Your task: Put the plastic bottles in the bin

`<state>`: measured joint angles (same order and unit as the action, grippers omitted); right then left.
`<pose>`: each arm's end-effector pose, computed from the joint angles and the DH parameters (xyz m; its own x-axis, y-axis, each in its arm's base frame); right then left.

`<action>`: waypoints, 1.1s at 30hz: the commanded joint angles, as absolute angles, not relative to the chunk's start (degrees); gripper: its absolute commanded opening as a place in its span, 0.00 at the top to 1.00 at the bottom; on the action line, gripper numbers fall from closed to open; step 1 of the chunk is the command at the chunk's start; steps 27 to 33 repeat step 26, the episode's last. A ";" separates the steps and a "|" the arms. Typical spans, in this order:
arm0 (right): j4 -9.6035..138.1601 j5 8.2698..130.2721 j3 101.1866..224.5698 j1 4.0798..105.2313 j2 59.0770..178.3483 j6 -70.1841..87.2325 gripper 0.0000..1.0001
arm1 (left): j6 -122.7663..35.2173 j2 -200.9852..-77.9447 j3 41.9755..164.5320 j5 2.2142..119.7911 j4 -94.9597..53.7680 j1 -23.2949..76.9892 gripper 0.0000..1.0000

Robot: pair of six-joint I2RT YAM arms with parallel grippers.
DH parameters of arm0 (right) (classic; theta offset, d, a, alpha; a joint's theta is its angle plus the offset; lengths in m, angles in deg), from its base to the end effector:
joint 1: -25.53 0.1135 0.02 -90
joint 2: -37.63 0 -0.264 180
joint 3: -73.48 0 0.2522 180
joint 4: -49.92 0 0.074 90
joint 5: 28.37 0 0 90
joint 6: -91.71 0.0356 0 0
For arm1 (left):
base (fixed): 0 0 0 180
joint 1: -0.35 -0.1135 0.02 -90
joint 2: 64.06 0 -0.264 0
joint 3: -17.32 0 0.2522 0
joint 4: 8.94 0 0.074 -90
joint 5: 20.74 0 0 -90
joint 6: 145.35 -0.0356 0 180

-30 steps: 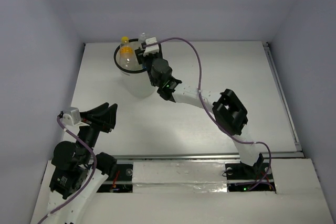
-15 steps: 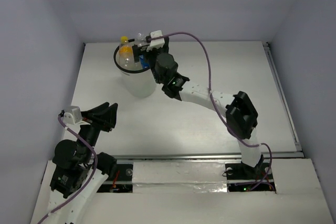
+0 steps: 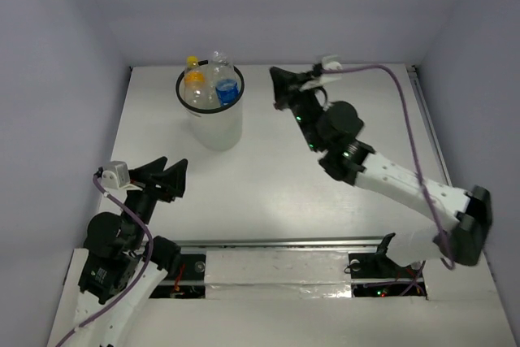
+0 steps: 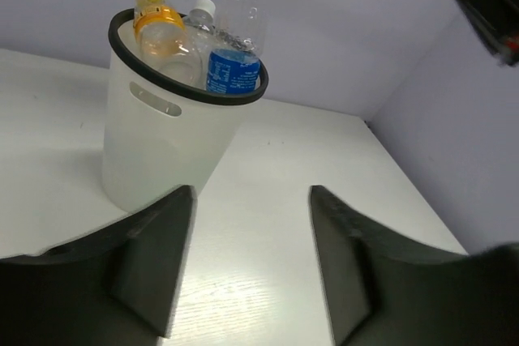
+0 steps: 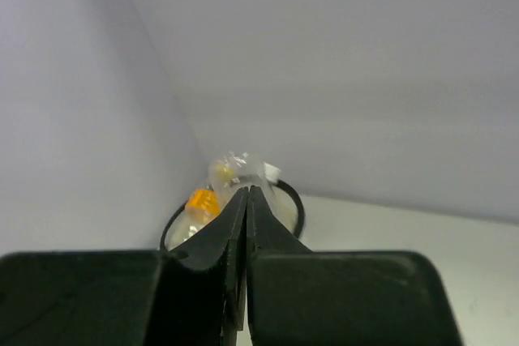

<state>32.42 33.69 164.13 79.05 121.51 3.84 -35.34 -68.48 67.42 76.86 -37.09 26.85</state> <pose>0.2146 0.2622 0.4491 0.2272 0.3626 -0.9038 -0.4652 0.8558 0.2263 0.0354 -0.0124 0.3472 0.1406 -0.4491 -0.8824 0.4018 0.8404 -0.3637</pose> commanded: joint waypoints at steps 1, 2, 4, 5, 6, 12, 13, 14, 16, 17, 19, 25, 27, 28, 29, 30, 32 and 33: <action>31.86 32.46 152.58 79.58 105.44 10.58 1.00 | -35.23 -70.12 67.65 76.30 -34.57 26.54 0.38; 34.22 31.93 146.37 79.58 97.74 12.33 0.99 | -35.23 -70.21 67.73 75.95 -33.96 26.54 0.35; 37.91 29.64 140.97 79.58 90.14 14.61 0.95 | -35.05 -71.34 68.00 75.77 -33.86 26.54 0.25; 40.02 28.59 138.34 79.58 86.45 15.67 0.88 | -34.79 -71.70 68.61 75.85 -33.77 26.54 0.24; 44.13 26.41 133.44 79.58 79.02 16.38 0.84 | -34.44 -72.23 68.87 76.03 -33.77 26.54 0.23; 61.98 17.61 121.80 79.58 54.89 23.50 0.09 | -32.33 -75.57 71.34 80.07 -36.05 26.54 0.13; 63.14 16.90 119.35 79.58 50.25 24.38 0.08 | -31.89 -76.09 71.34 80.77 -36.32 26.54 0.12; 63.42 16.63 118.37 79.58 48.46 25.78 0.08 | -31.54 -76.10 71.08 81.04 -36.41 26.54 0.12; 64.91 16.37 116.87 79.58 46.17 26.84 0.08 | -30.22 -76.10 70.46 80.95 -36.06 26.54 0.11; 64.83 16.19 116.17 79.58 45.55 27.63 0.09 | -29.87 -76.10 70.02 81.04 -35.80 26.54 0.10; 64.21 16.71 116.07 79.58 46.07 27.64 0.09 | -29.34 -76.36 69.93 81.13 -35.62 26.54 0.09; 60.25 17.42 117.04 79.58 52.39 26.67 0.09 | -27.67 -78.29 69.93 81.74 -35.62 26.54 0.09; 60.26 17.59 117.04 79.58 52.92 27.28 0.09 | -27.41 -78.30 69.93 81.74 -35.79 26.54 0.09; 60.26 17.59 117.04 79.58 52.92 27.28 0.09 | -27.41 -78.30 69.93 81.74 -35.79 26.54 0.09; 60.26 17.59 117.04 79.58 52.92 27.28 0.09 | -27.41 -78.30 69.93 81.74 -35.79 26.54 0.09; 60.26 17.59 117.04 79.58 52.92 27.28 0.09 | -27.41 -78.30 69.93 81.74 -35.79 26.54 0.09; 60.26 17.59 117.04 79.58 52.92 27.28 0.09 | -27.41 -78.30 69.93 81.74 -35.79 26.54 0.09; 60.26 17.59 117.04 79.58 52.92 27.28 0.09 | -27.41 -78.30 69.93 81.74 -35.79 26.54 0.09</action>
